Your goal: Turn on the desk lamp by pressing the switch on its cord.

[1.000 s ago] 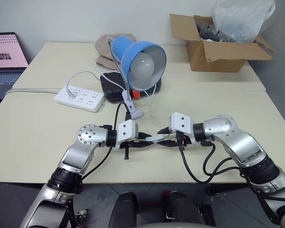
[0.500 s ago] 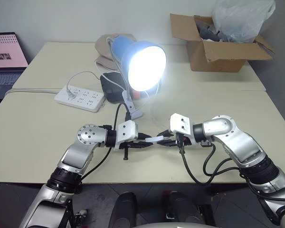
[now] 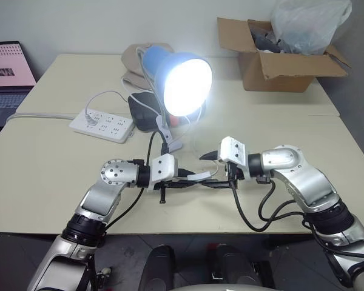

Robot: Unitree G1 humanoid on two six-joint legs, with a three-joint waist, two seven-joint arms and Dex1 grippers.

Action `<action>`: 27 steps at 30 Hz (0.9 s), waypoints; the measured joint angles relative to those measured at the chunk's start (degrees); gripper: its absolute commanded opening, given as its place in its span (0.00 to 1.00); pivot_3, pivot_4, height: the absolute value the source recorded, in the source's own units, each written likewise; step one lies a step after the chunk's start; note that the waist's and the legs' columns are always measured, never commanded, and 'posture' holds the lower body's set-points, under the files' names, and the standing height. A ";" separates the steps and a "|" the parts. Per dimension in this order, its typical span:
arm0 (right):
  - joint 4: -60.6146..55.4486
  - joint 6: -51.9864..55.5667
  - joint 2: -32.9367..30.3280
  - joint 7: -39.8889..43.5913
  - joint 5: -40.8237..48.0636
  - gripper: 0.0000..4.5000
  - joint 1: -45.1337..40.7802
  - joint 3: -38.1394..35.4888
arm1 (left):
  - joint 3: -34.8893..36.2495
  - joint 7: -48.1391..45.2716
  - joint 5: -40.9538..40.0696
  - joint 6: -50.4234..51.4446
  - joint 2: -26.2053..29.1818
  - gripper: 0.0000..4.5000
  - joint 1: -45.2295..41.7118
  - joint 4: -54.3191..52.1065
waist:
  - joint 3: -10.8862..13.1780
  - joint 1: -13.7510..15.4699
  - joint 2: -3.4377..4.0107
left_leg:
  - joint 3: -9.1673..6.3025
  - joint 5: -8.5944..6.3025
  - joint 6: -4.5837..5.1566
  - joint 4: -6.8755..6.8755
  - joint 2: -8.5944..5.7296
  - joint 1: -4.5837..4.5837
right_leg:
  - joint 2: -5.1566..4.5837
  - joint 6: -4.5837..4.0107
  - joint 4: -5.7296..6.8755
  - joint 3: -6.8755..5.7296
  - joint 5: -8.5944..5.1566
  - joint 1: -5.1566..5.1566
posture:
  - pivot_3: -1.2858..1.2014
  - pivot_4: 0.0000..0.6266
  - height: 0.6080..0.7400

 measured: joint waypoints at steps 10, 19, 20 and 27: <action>-9.10 2.55 -9.59 -2.68 0.63 1.00 13.19 -8.89 | -3.04 7.25 8.02 -6.38 -4.76 0.09 -2.35 11.70 | 0.00 0.42 -0.01 | -0.03 0.00 0.00 0.00 -0.01 -0.03 | -0.01 0.01 -0.02 -0.02 0.00 -0.01 | 0.52 0.24 1.00; -14.96 5.21 -12.30 -5.95 2.03 1.00 19.95 -13.38 | -3.47 9.35 10.69 -12.76 -6.57 0.40 -6.44 19.96 | -0.01 0.11 -0.02 | -0.03 0.00 0.00 0.01 -0.03 0.01 | -0.01 0.04 -0.01 0.00 0.02 0.03 | 0.52 0.24 1.00; -15.53 5.28 -12.32 -6.30 2.08 1.00 20.70 -13.75 | -3.30 9.04 10.34 -12.75 -6.55 0.45 -6.49 20.02 | -0.02 0.11 -0.03 | -0.03 0.00 0.00 0.01 -0.03 0.01 | -0.01 0.05 -0.02 0.00 0.02 0.04 | 0.52 0.24 1.00; -16.22 5.62 -12.76 -7.48 2.18 1.00 21.89 -14.64 | -2.07 8.27 8.63 -11.58 -5.91 0.79 -5.67 18.85 | -0.02 -0.04 -0.03 | -0.03 0.00 0.00 0.00 -0.01 0.01 | 0.00 0.05 -0.03 0.00 0.02 0.04 | 0.52 0.24 1.00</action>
